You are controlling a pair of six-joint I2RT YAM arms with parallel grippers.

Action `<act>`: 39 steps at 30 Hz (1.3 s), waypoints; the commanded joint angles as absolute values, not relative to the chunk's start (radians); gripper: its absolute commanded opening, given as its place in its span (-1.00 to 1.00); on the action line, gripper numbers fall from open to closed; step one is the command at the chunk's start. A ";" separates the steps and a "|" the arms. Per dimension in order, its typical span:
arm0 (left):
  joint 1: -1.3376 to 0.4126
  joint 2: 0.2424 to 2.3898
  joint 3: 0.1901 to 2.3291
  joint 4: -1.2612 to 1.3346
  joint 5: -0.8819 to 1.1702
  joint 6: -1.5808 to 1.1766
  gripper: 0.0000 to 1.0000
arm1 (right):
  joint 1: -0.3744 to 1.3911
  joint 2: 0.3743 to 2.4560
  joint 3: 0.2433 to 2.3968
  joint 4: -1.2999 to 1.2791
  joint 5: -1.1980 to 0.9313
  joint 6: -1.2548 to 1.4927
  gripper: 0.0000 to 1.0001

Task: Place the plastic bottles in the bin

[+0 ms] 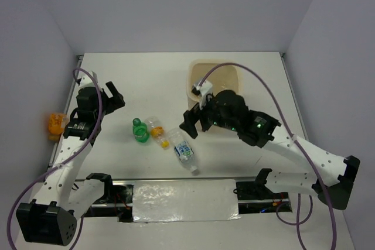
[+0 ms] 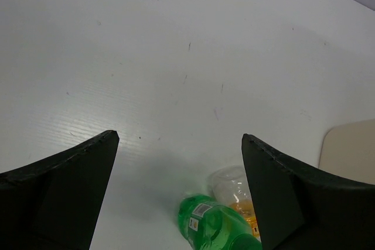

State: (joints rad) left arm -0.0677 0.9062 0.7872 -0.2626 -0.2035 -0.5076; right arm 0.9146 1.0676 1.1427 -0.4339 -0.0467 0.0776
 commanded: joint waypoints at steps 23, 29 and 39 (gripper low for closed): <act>-0.063 0.971 0.841 -0.275 -0.227 -0.584 0.99 | 1.180 1.550 0.830 -0.087 0.534 0.489 0.26; -0.063 0.983 0.867 -0.275 -0.212 -0.577 0.99 | 1.232 1.307 0.859 -0.141 0.483 0.333 -0.01; -0.061 0.991 0.862 -0.245 -0.193 -0.566 0.99 | 1.227 0.921 0.900 -0.069 0.169 0.094 -0.02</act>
State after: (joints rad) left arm -0.0673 0.9813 0.8249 -0.2844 -0.2028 -0.5785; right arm 1.2263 1.0031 0.8314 -0.1150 0.2173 0.1989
